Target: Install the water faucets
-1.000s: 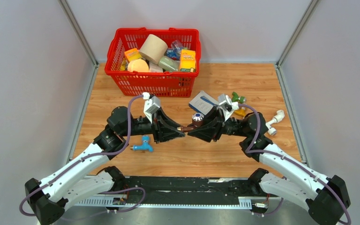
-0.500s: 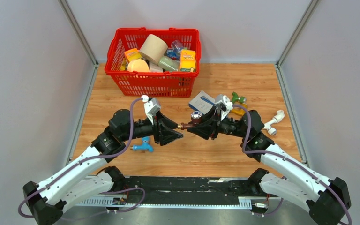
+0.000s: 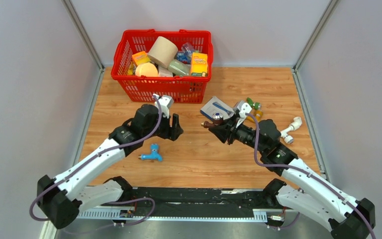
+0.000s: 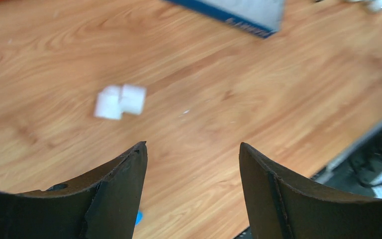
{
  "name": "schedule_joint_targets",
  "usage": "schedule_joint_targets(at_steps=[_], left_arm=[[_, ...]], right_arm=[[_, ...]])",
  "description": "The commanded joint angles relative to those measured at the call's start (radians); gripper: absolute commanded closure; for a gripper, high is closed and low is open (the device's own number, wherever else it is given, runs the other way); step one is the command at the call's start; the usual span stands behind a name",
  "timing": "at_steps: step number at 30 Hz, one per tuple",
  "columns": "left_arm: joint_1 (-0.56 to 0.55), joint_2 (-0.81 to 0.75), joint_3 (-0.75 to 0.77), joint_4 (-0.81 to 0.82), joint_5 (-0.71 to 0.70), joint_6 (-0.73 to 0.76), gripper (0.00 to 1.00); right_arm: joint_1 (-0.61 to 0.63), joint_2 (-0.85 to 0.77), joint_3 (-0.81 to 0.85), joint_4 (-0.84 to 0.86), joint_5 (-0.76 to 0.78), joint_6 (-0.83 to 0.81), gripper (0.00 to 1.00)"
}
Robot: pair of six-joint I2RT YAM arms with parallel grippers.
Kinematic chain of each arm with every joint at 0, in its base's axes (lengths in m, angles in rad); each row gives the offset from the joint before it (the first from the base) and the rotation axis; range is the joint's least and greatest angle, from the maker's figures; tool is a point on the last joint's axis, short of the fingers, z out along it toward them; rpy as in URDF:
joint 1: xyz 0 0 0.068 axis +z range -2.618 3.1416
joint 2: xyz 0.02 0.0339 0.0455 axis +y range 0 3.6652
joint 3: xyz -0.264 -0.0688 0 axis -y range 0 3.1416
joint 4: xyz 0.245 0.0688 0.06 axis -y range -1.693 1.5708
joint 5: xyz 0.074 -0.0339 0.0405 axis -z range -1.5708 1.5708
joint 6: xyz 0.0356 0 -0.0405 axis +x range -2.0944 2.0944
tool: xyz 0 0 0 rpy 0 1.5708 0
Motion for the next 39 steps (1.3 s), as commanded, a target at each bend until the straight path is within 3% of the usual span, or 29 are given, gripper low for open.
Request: schedule_joint_targets(at_steps=[1,8,23,26,31,39], left_arm=[[0.059,0.137,0.038,-0.094,-0.092,0.036,0.25],[0.156,0.381,0.072,-0.017,0.053,0.151,0.25],[0.208,0.641,0.133,0.089,0.064,0.287,0.23],[0.209,0.653,0.139,0.061,0.171,0.26,0.24],[0.205,0.531,0.041,0.152,0.282,0.146,0.24],[0.203,0.475,0.024,0.082,0.046,0.037,0.25]], right_arm=[[-0.003,-0.052,-0.013,-0.014,0.102,-0.036,1.0],[-0.003,-0.135,-0.056,0.018,0.091,-0.055,1.0],[-0.003,-0.144,-0.08,0.058,0.002,-0.056,1.0],[-0.003,-0.152,-0.086,0.059,0.001,-0.056,1.0],[-0.003,-0.152,-0.086,0.061,-0.002,-0.058,1.0],[-0.003,-0.147,-0.089,0.067,0.007,-0.055,1.0]])
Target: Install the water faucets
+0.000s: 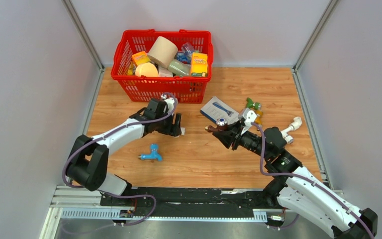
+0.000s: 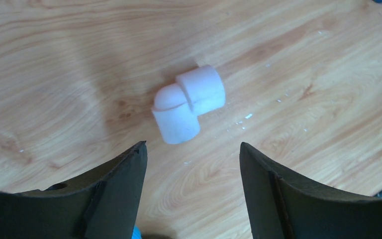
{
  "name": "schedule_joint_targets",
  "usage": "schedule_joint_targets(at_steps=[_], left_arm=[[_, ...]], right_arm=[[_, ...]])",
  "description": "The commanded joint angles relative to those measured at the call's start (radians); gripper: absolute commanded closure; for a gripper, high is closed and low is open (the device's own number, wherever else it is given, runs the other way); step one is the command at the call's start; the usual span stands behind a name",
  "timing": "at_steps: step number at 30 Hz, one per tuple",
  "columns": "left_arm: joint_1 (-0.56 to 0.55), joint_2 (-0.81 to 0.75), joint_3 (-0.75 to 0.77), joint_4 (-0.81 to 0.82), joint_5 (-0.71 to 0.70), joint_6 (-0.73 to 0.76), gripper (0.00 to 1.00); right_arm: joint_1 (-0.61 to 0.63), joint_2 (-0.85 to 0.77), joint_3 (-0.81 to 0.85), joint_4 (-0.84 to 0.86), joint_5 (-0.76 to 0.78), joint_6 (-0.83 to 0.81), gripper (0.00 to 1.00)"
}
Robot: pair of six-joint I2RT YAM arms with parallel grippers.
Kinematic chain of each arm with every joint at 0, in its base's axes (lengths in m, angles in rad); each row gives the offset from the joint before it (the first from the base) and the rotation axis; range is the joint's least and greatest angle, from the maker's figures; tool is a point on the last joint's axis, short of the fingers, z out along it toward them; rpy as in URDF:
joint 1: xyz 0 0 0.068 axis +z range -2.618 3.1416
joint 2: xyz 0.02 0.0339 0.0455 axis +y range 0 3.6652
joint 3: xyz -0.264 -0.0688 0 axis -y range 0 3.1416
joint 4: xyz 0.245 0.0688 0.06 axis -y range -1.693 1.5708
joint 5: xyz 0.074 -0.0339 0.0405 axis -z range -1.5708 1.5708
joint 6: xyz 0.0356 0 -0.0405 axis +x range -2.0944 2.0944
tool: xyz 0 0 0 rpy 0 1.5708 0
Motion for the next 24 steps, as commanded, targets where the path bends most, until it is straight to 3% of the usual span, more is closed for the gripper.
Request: schedule_joint_targets(at_steps=[1,9,24], left_arm=[[0.0,0.013,0.018,-0.02,-0.105,-0.093,0.25],[-0.077,0.108,0.07,-0.045,-0.211,-0.091,0.29],[-0.106,0.241,0.082,0.009,-0.287,-0.137,0.34]], right_arm=[[-0.003,-0.009,0.004,0.073,-0.004,-0.004,1.0],[-0.003,-0.024,0.004,0.073,0.01,-0.006,1.0],[-0.003,-0.023,0.001,0.073,0.01,-0.013,1.0]])
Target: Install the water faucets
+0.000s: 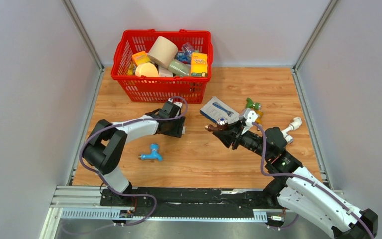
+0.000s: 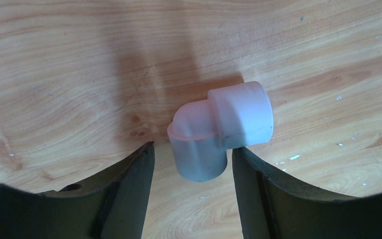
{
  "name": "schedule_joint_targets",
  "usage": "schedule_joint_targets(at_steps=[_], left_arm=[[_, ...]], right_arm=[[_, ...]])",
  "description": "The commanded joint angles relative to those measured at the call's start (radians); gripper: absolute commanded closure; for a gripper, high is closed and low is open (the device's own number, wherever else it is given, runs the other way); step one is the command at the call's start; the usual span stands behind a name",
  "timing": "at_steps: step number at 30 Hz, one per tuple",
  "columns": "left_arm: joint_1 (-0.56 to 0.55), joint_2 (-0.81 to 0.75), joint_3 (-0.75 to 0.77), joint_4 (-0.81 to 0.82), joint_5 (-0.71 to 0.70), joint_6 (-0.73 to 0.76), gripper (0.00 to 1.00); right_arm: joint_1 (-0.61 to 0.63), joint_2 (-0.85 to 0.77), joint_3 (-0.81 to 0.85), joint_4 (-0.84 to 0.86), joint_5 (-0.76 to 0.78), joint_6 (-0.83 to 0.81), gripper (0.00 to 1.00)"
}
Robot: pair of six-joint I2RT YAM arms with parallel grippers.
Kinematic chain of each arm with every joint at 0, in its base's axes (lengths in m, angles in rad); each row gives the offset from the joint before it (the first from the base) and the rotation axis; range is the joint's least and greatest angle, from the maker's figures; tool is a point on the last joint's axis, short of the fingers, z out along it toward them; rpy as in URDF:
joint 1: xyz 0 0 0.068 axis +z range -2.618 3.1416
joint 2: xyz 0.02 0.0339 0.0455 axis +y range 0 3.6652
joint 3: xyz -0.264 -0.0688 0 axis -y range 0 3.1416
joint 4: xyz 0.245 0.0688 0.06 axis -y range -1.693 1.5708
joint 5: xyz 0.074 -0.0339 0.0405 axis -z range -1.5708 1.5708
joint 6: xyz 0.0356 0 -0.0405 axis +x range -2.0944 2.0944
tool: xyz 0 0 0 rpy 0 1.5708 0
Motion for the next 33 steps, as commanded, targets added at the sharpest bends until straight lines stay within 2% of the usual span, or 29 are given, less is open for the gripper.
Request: schedule_joint_targets(at_steps=[1,6,9,14,15,19,26,30,33], left_arm=[[-0.011,0.032,0.004,0.028,-0.024,-0.026,0.35],[-0.012,0.026,-0.01,0.052,-0.018,-0.031,0.52],[-0.012,-0.001,-0.017,0.065,-0.023,-0.028,0.7],[-0.012,-0.098,-0.021,0.037,-0.012,-0.028,0.9],[-0.012,-0.115,-0.014,0.026,-0.007,-0.029,0.99],[-0.011,-0.217,0.038,-0.095,0.029,-0.025,1.0],[-0.011,-0.366,0.151,-0.297,0.215,0.004,1.0],[-0.012,-0.48,0.174,-0.328,0.237,-0.028,1.0],[-0.011,-0.562,0.186,-0.345,0.241,-0.042,1.0]], right_arm=[[-0.003,-0.017,0.002,0.063,0.004,-0.013,1.0],[-0.003,-0.004,-0.001,0.063,-0.005,-0.016,1.0],[-0.003,0.006,0.0,0.063,-0.003,-0.018,1.0],[-0.003,0.025,0.009,0.054,0.024,-0.018,1.0],[-0.003,0.029,0.017,0.046,0.032,-0.021,1.0],[-0.003,0.058,0.051,0.017,0.017,-0.091,1.0],[-0.001,0.091,0.146,0.014,-0.003,-0.252,1.0],[0.002,0.153,0.226,0.011,-0.055,-0.343,1.0],[0.034,0.186,0.272,0.011,-0.083,-0.479,1.0]])
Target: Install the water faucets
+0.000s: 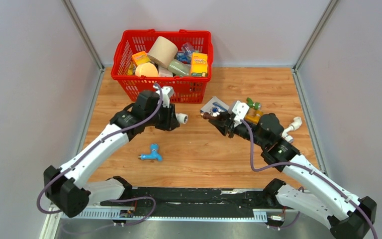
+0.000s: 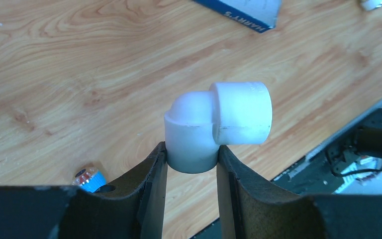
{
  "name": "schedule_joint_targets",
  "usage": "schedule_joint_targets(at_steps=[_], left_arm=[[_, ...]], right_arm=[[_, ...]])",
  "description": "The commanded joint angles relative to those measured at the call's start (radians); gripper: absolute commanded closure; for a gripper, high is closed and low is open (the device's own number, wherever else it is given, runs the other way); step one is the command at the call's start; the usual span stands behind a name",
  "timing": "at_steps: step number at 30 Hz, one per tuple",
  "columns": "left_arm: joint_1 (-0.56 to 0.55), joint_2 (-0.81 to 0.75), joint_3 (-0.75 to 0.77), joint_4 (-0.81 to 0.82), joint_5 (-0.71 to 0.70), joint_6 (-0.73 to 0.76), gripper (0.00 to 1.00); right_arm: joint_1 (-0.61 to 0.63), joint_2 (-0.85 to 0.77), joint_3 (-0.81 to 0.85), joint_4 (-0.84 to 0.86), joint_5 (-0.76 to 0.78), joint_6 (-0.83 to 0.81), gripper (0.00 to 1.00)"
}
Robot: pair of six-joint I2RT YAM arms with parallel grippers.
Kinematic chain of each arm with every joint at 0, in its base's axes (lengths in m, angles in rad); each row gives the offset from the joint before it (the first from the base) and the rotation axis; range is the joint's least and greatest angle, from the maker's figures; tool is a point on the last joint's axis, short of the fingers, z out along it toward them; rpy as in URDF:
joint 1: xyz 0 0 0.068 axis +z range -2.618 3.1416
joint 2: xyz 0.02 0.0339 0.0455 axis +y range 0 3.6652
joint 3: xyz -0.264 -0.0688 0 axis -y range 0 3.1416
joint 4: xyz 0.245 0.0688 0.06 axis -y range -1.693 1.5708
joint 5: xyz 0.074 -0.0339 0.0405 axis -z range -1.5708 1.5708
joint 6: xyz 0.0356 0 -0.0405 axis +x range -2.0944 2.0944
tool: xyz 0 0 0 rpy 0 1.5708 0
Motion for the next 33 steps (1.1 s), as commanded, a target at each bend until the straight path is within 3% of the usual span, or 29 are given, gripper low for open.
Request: schedule_joint_targets(at_steps=[1,4,9,17,33], left_arm=[[-0.004,-0.113,0.064,-0.064,0.047,-0.014,1.0],[-0.002,-0.11,0.127,-0.182,0.01,0.027,1.0],[-0.001,-0.081,0.224,-0.288,0.006,0.071,1.0],[-0.002,-0.044,0.344,-0.437,0.039,0.133,1.0],[-0.004,-0.063,0.396,-0.475,0.128,0.155,1.0]], right_arm=[[0.054,0.033,0.092,0.048,-0.071,-0.268,1.0],[0.11,0.053,0.101,0.048,-0.091,-0.48,1.0],[0.155,0.08,0.099,0.048,-0.182,-0.684,1.0],[0.291,0.08,0.067,0.079,-0.016,-0.982,1.0],[0.374,0.14,0.026,0.162,0.073,-1.165,1.0]])
